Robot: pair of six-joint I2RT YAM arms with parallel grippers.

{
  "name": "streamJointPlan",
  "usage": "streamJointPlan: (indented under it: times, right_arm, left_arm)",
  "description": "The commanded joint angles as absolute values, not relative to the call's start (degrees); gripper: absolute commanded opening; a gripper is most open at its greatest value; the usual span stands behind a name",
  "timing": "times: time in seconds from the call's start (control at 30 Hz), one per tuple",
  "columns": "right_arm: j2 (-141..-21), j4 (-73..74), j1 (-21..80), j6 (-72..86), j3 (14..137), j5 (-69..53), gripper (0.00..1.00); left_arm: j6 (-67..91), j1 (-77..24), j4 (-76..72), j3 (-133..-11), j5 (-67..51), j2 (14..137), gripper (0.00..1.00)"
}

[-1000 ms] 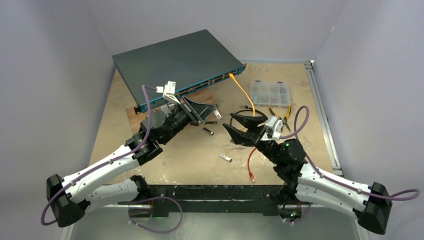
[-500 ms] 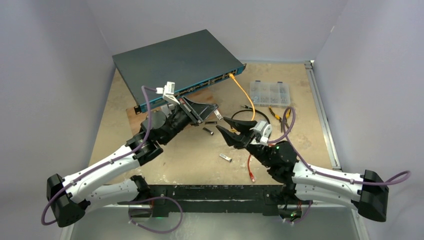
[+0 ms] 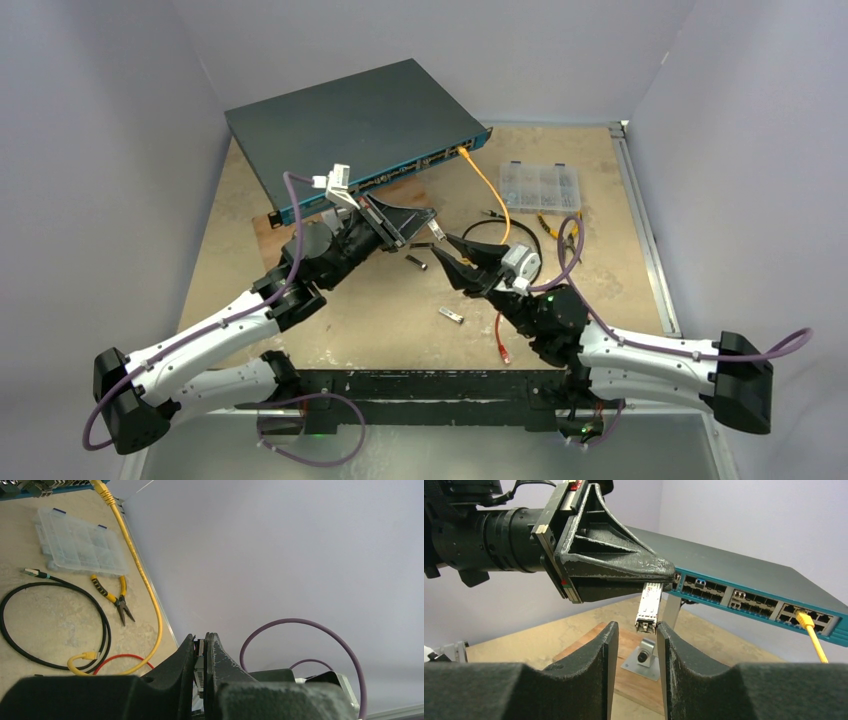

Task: Insert the plug into the switch port
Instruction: Pick up the plug from the center of the board.

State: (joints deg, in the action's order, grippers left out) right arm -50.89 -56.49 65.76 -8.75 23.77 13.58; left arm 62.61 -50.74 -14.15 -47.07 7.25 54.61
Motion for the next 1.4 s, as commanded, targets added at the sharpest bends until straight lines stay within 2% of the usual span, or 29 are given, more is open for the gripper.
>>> streamJointPlan:
  times: [0.0,0.63,0.93,1.03,1.07,1.3,1.37]
  right_arm:
    - [-51.54,-59.54,66.43,-10.62,26.1,15.26,0.36]
    - [-52.61,-61.92,66.63,-11.12,27.07,16.63,0.25]
    - [-51.76,-55.98,66.62,-9.8,29.37,15.38,0.0]
    - [-50.94,-52.77,66.62,-8.65,30.19,16.32,0.0]
    - [-50.63,-51.0,66.62,-8.08,30.6,16.27,0.0]
    - [-49.75,-32.91,66.53,-1.57,36.23,17.36,0.0]
    - [-49.63,-29.31,66.41,0.31,37.44,17.93,0.0]
  left_arm:
    - [63.57,-50.54,-17.67,-46.8,7.23,54.01,0.0]
    - [64.33,-50.6,-17.93,-46.28,6.59,54.2,0.0]
    - [64.2,-50.61,-16.91,-46.31,6.56,54.32,0.0]
    - [63.19,-50.62,-14.97,-47.15,7.14,53.96,0.0]
    - [62.39,-50.55,-13.98,-47.56,7.57,53.78,0.03]
    - [50.64,-50.58,-3.19,-55.29,13.18,51.33,0.55]
    - [46.27,-50.57,0.93,-58.59,14.81,50.96,0.67]
